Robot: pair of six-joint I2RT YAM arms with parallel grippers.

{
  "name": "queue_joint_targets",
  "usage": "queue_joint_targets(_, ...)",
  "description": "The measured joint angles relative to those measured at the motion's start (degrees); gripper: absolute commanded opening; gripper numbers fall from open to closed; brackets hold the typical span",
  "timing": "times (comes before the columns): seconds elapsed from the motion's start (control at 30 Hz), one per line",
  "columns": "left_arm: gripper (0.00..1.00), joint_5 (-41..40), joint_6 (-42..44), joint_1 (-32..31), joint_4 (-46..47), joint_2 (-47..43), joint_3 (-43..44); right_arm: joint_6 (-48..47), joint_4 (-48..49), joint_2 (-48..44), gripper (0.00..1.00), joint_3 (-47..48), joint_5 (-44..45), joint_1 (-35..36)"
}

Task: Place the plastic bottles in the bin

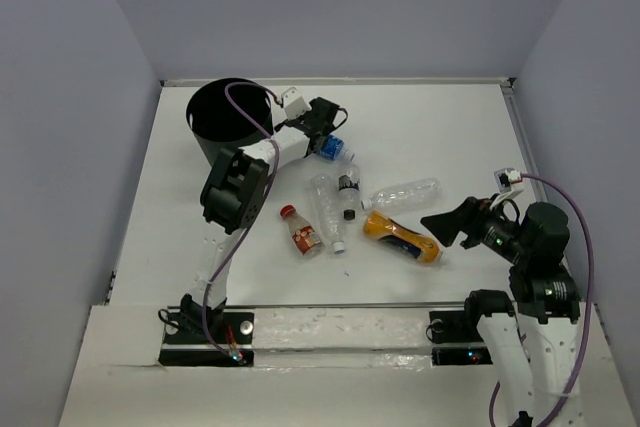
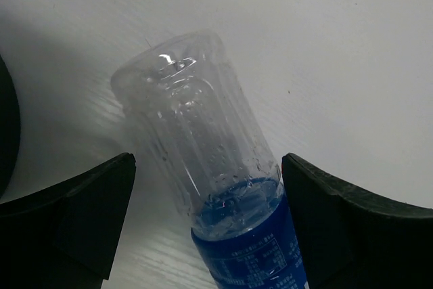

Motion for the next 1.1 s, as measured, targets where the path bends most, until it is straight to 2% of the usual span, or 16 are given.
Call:
queue_joint_targets(0.1,0.9,0.59,0.85,0.66,1.18,1.27,0.94,0.17,0.11,0.11,0.89,-0.52,-0.33,0.0)
queue_joint_targets(0.2,0.75,1.55,1.46,0.85,3.02,1.44,1.2,0.35,0.11,0.13,0.86,-1.16,-0.39,0.0)
queue_joint_targets(0.23,0.67,1.73,1.57,0.85,3.41,1.44,1.25,0.48,0.13,0.15,0.86,-1.46,-0.42,0.0)
queue_joint_targets(0.4,0.52,3.21,3.06,0.85,7.5,1.44,1.36,1.09,0.13,0.57,0.82,-1.88,-0.5,0.0)
queue_joint_targets(0.57,0.45,5.22,4.59,0.85,12.66,0.48,-0.52,1.22,0.11,1.99,0.82,-1.88,-0.37,0.0)
queue_joint_targets(0.73,0.45,8.41,7.3,0.46,15.93,-5.07,-4.44,1.03,0.13,5.25,0.82,-1.88,0.15,0.0)
queue_joint_targets(1.1,0.44,11.63,17.2,-5.14,24.41,-31.63,-6.82,1.05,3.34,13.62,0.86,-3.08,3.89,1.22)
